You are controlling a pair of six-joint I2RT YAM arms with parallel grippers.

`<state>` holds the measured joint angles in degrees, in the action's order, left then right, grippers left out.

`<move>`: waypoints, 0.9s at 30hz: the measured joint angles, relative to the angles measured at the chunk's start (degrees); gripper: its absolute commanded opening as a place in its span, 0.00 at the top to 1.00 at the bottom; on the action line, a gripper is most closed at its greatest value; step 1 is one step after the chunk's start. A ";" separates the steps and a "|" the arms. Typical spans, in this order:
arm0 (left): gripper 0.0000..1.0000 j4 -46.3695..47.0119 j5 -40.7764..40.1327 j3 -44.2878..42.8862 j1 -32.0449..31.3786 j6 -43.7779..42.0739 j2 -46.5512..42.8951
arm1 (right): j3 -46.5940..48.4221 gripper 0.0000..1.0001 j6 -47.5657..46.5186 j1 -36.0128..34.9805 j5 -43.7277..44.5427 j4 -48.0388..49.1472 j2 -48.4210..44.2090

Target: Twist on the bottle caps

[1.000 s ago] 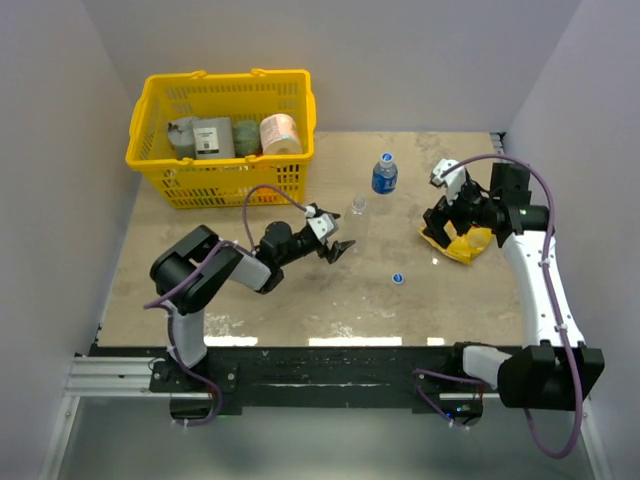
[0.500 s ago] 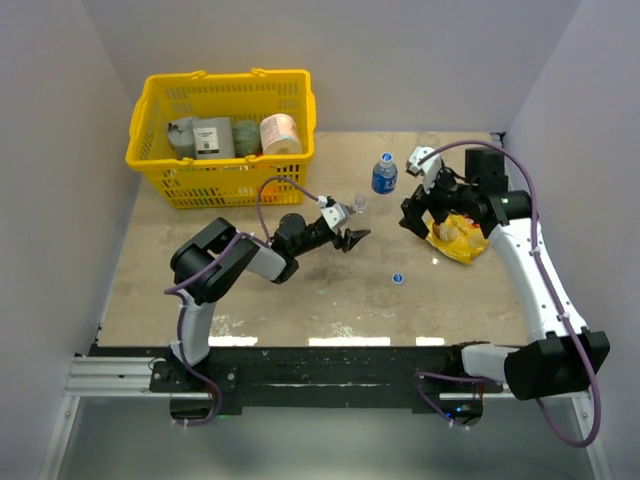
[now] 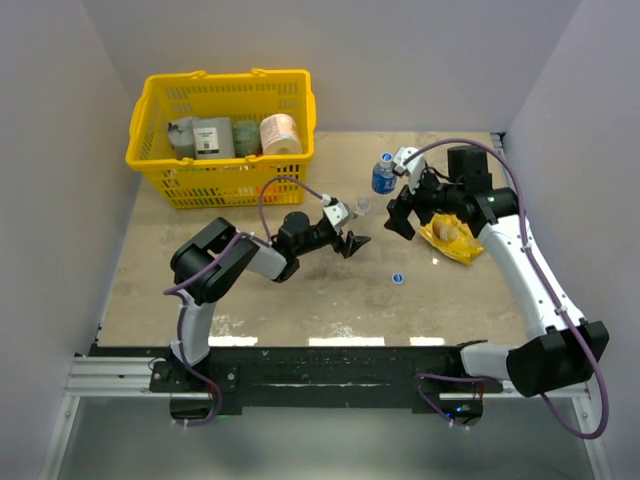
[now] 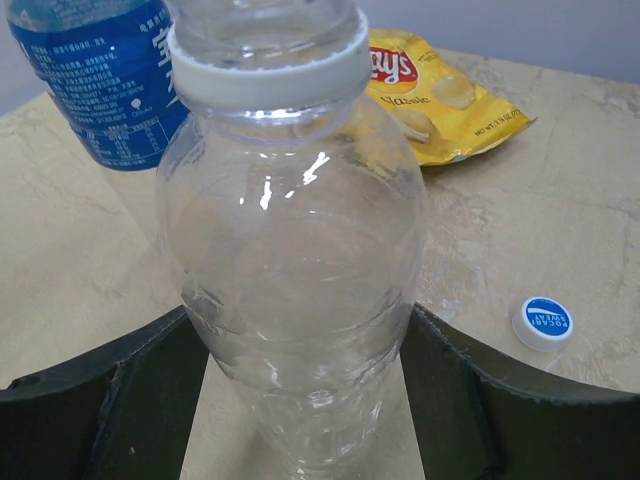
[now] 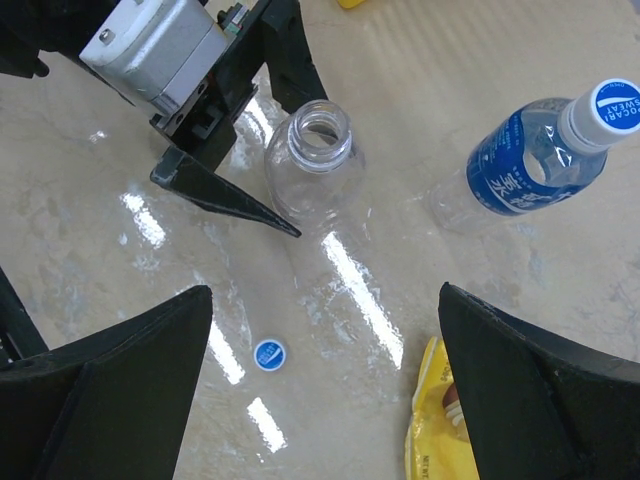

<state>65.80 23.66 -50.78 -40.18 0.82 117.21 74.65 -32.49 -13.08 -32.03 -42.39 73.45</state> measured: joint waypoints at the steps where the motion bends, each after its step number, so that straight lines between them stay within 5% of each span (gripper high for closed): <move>1: 0.22 -0.61 -0.02 0.00 0.00 0.17 0.00 | 0.02 0.01 0.02 0.00 0.00 0.00 0.00; 10: 0.25 -1.64 -0.22 1.49 -0.28 1.27 0.31 | -1.29 0.01 -5.14 -0.02 1.97 -2.23 -0.52; 19: 0.71 -0.20 -0.44 -1.16 -2.67 2.60 2.91 | -9.38 0.07 -17.22 -0.09 4.02 -8.79 -3.41; 27: 0.68 -1.03 -0.22 -0.07 -2.69 2.49 1.68 | -18.16 0.20 -33.94 -1.95 4.09 -14.93 -3.69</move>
<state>64.77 23.44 -50.85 -42.87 3.31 118.89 56.49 -66.43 -15.03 -27.94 -57.32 69.76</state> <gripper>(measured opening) 0.377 0.832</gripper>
